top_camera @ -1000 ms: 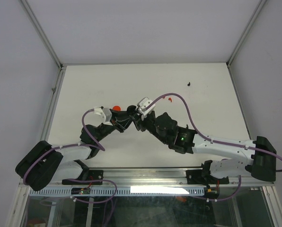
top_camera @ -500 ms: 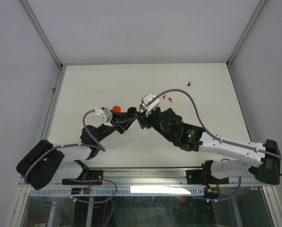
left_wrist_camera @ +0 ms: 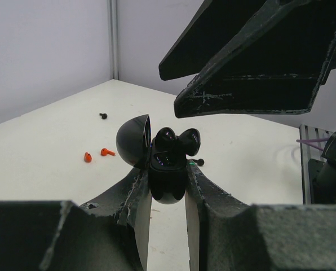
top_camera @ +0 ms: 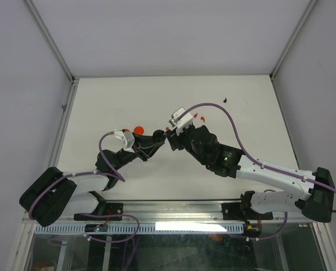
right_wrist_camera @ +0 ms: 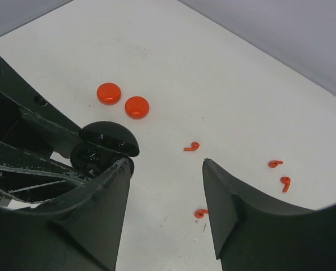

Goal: Insert the wireless bluetooth earbuds into the charging case
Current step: Place the earbud in the charging case.

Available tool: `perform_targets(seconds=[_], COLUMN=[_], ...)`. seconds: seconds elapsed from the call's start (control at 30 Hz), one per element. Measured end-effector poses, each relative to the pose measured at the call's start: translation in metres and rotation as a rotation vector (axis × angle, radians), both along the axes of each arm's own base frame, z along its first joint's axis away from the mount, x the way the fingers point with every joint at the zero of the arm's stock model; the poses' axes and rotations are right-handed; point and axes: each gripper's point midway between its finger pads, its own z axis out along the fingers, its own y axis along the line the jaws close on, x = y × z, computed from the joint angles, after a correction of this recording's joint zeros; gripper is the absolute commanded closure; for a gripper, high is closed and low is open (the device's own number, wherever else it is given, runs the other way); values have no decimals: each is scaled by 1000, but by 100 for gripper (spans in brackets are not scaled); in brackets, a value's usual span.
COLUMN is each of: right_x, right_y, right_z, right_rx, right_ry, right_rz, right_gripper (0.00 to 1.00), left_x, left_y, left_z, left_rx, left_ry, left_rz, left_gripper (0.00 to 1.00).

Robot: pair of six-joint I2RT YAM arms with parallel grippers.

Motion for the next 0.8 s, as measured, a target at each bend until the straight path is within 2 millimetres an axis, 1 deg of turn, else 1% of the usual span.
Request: perform_targets(seconds=[0.2, 0.47, 0.8], right_x=[-6, -13, -18], right_y=[6, 9, 14], right_z=[-5, -13, -14], right_rx=[-3, -29, -22], right_ry=[14, 38, 48], right_rz=[52, 97, 133], right_gripper=[43, 43, 43], left_x=[0, 0, -2], left_y=[0, 0, -1], left_z=[0, 1, 2], left_rx=[0, -1, -2], left_ry=[-1, -2, -8], left_rz=[-1, -1, -9], left_gripper=[100, 100, 100])
